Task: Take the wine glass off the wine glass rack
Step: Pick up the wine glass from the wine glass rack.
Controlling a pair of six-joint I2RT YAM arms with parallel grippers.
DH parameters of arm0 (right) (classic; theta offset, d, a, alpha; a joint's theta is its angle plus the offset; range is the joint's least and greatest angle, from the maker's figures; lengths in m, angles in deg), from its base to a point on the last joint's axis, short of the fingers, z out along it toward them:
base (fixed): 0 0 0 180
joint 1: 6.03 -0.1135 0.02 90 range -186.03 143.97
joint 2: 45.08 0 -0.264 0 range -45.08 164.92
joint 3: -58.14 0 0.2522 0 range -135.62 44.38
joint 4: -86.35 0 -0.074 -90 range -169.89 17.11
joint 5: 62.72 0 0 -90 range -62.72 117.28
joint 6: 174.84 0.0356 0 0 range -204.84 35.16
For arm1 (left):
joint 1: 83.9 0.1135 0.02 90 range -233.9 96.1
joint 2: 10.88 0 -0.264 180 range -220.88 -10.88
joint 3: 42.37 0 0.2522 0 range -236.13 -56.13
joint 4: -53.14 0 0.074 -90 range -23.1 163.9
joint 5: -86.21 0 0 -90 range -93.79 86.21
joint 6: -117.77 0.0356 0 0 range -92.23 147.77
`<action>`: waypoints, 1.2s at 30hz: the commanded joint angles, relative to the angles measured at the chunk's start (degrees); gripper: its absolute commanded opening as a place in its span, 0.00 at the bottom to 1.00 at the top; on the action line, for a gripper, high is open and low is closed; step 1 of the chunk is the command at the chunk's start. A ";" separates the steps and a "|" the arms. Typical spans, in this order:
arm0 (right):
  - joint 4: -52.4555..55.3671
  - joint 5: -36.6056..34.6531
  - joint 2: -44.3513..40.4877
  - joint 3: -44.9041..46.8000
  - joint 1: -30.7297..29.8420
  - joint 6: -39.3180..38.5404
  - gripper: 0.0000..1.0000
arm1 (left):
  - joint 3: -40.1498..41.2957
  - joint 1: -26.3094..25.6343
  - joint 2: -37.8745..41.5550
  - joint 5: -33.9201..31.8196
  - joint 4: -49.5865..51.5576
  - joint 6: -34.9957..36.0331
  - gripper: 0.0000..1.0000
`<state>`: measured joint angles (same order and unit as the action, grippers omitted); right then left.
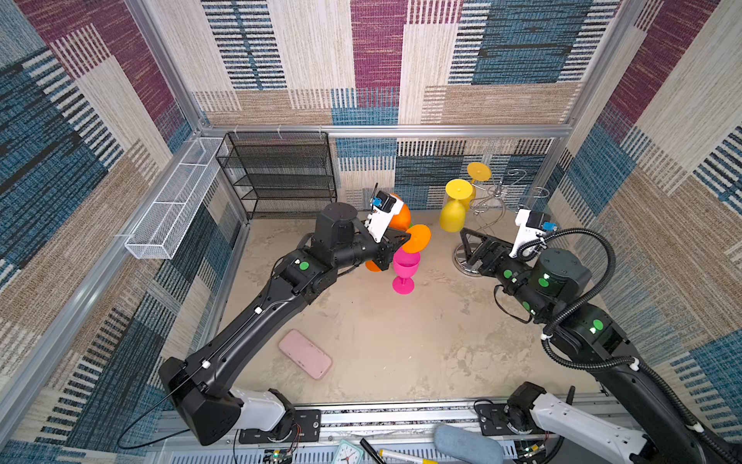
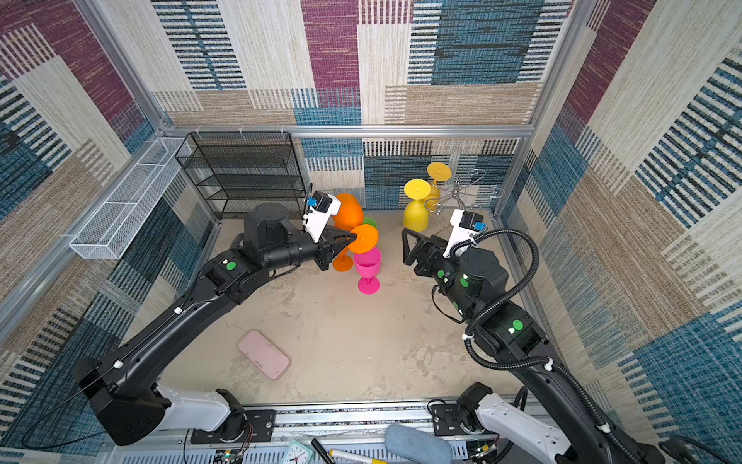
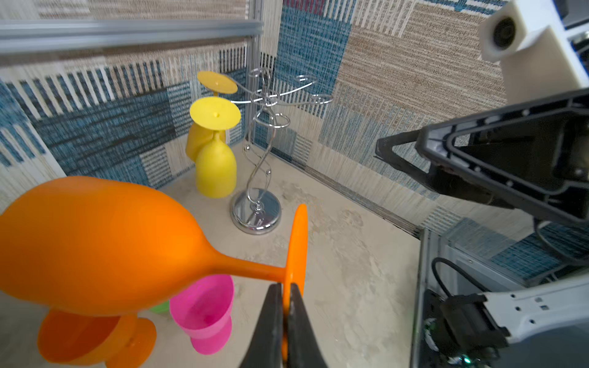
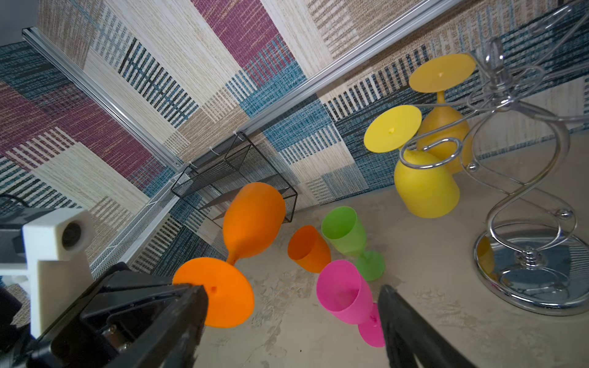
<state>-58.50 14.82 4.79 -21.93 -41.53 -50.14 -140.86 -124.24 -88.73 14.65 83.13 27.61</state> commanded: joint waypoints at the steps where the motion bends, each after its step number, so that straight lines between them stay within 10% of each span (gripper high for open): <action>1: -0.13 3.02 2.10 -1.70 0.00 3.04 0.85 | 2.12 -1.16 1.27 -3.90 -7.39 12.03 0.00; 15: 1.08 14.35 9.73 -8.50 2.14 11.27 0.78 | 9.94 -8.87 -1.04 -23.35 -19.61 38.48 0.00; 24: -4.57 32.56 12.79 -4.08 12.08 18.23 0.76 | 13.48 -9.74 -0.83 -27.53 -27.10 43.83 0.00; 36: -10.08 39.27 13.24 -1.20 16.43 25.20 0.73 | 16.04 -11.52 -2.43 -31.48 -32.94 51.91 0.00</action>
<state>-64.56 50.92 17.79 -23.37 -25.40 -27.72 -125.18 -135.39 -90.48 -14.82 54.61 74.23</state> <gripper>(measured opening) 0.734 0.079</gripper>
